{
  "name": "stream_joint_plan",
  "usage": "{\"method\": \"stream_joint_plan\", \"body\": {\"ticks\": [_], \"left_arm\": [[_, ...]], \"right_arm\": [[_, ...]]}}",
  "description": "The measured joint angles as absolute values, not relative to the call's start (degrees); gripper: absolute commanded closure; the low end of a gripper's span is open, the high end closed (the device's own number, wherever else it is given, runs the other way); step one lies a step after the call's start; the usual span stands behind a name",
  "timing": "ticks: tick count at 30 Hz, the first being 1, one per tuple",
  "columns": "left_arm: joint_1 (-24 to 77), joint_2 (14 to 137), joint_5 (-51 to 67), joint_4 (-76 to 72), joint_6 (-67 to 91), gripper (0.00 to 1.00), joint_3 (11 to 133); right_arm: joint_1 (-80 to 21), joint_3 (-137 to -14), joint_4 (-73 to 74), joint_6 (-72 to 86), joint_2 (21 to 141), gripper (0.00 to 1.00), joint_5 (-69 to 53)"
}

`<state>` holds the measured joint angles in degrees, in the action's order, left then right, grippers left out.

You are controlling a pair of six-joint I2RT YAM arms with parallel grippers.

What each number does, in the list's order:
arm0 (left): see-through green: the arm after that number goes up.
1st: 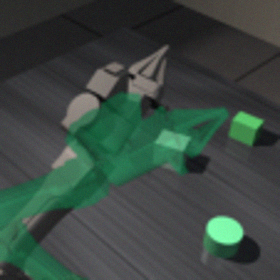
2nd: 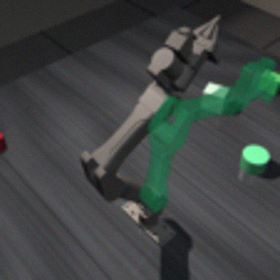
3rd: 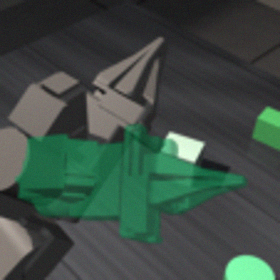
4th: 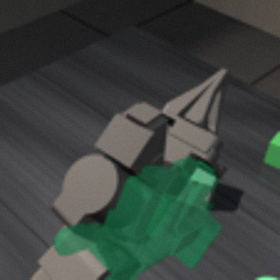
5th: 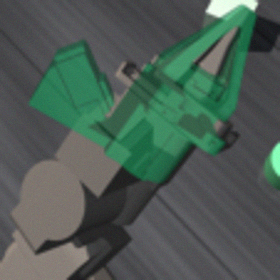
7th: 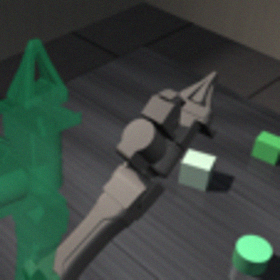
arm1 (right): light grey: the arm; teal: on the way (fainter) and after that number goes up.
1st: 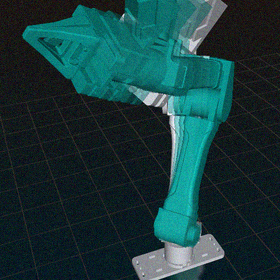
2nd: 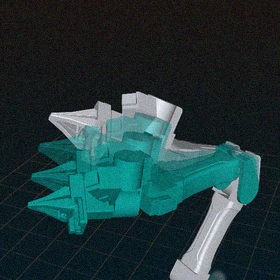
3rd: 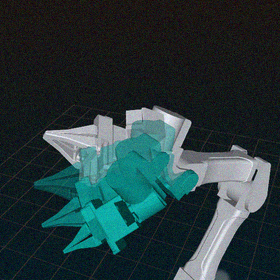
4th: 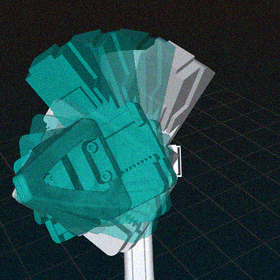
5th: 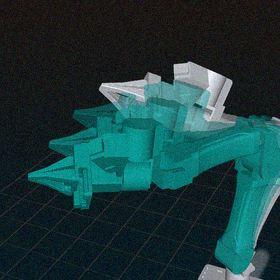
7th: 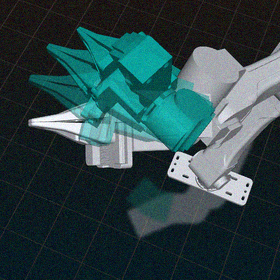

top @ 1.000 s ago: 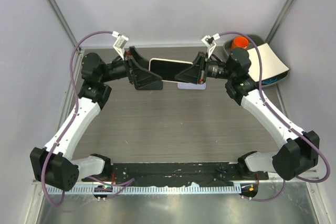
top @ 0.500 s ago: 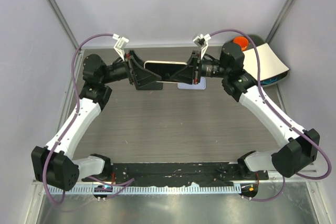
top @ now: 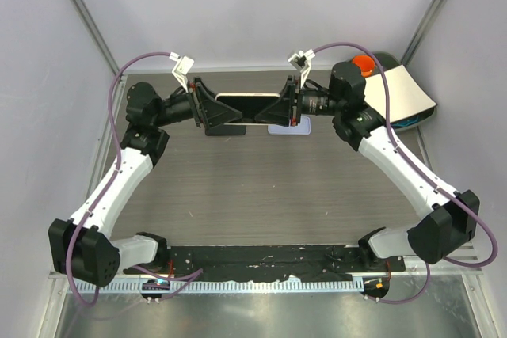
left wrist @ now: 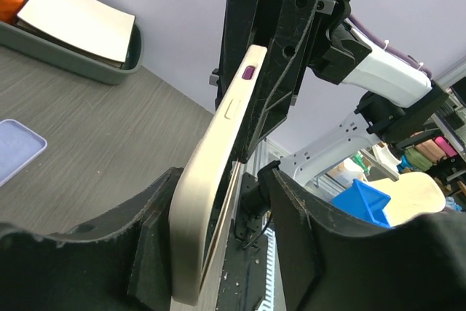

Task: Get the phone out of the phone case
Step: Pick up the phone at the center of the board.

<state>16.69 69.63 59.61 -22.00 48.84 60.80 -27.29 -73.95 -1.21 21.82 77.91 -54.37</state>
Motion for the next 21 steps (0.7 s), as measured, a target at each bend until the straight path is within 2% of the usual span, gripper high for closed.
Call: {"method": "stream_joint_plan", "body": {"ticks": [5,8,9,11,21], "left_arm": [[16.4,69.6,59.4,-22.0,48.6,0.67,60.6],[16.3,69.6,59.3,-21.9,48.5,0.71,60.6],[16.3,69.6,59.3,-22.0,48.5,0.70,60.6],[16.3,69.6,59.4,-22.1,48.4,0.60,60.6],[16.3,69.6,59.1,-22.0,47.8,0.60,60.2]], "right_arm": [[-27.4,-74.2,-1.8,22.9,78.2,0.99,-55.2],[-27.4,-74.4,-2.0,23.2,78.2,0.99,-55.7],[-27.4,-74.4,-2.0,23.3,78.2,0.99,-55.8],[-27.4,-74.4,-2.1,23.7,78.2,0.99,-55.9],[-27.4,-74.4,-2.9,24.8,79.2,0.99,-55.7]]}}
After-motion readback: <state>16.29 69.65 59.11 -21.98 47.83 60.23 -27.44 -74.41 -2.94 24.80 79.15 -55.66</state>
